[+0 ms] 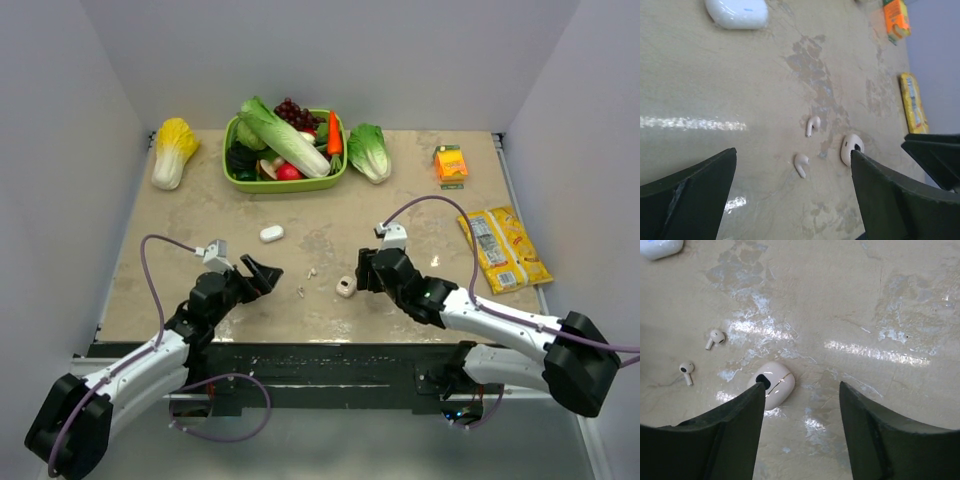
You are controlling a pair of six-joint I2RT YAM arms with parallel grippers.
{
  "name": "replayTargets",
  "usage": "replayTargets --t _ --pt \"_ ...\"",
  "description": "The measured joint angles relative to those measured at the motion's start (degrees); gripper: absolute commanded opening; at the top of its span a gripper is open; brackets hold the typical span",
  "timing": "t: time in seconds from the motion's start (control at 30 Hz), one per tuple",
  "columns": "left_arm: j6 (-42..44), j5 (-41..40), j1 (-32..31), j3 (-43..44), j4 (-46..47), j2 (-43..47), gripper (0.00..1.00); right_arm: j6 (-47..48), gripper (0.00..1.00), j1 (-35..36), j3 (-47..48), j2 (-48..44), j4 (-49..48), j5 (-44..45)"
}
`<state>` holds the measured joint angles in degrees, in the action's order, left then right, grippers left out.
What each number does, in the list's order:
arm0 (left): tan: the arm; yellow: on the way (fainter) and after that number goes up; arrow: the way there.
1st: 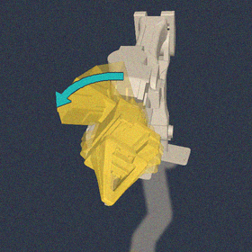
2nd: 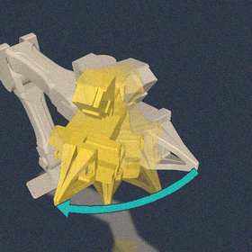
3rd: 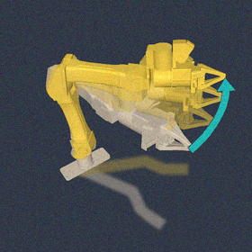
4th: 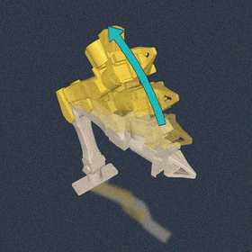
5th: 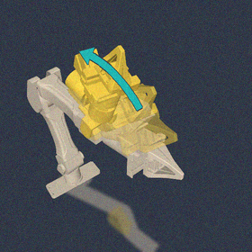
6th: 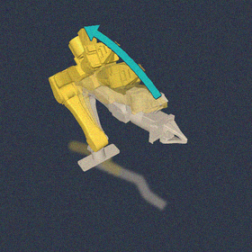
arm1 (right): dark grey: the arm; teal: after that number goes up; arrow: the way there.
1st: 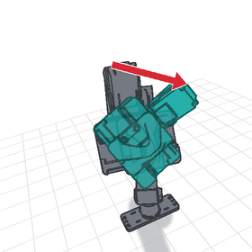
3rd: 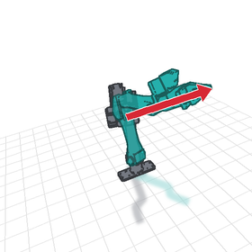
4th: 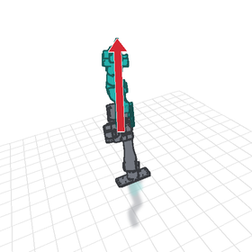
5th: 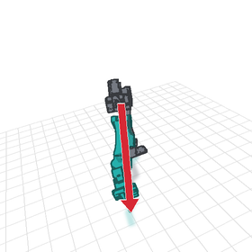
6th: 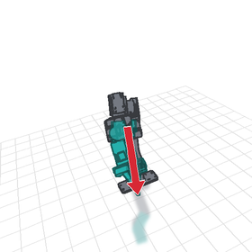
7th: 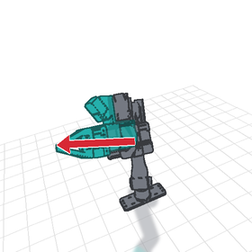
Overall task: Insert the wireless bluetooth earbuds into the charging case
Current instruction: Move the charging case to the center of the board.
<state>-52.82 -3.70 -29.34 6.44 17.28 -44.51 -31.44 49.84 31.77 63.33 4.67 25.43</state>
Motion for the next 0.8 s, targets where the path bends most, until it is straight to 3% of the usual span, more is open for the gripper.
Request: replayTargets --t 0.1,0.2,0.57,0.8 --pt "-1.1 4.1 -0.2 -3.6 6.6 1.4 0.85 -0.6 0.30 -0.2 -0.1 1.4 -0.4 -1.2" --pt "-0.4 6.3 -0.5 -3.7 9.6 1.1 0.80 -0.9 0.26 -0.3 -0.1 4.0 -0.7 -2.1" --pt "5.3 7.5 -5.2 -1.1 8.3 -6.4 0.79 -1.8 0.25 -0.4 -2.9 10.8 -4.1 -8.2" --pt "7.0 5.7 -7.7 -0.2 6.8 -6.2 0.79 -2.0 0.24 -0.4 -0.9 16.8 -6.7 -8.4"
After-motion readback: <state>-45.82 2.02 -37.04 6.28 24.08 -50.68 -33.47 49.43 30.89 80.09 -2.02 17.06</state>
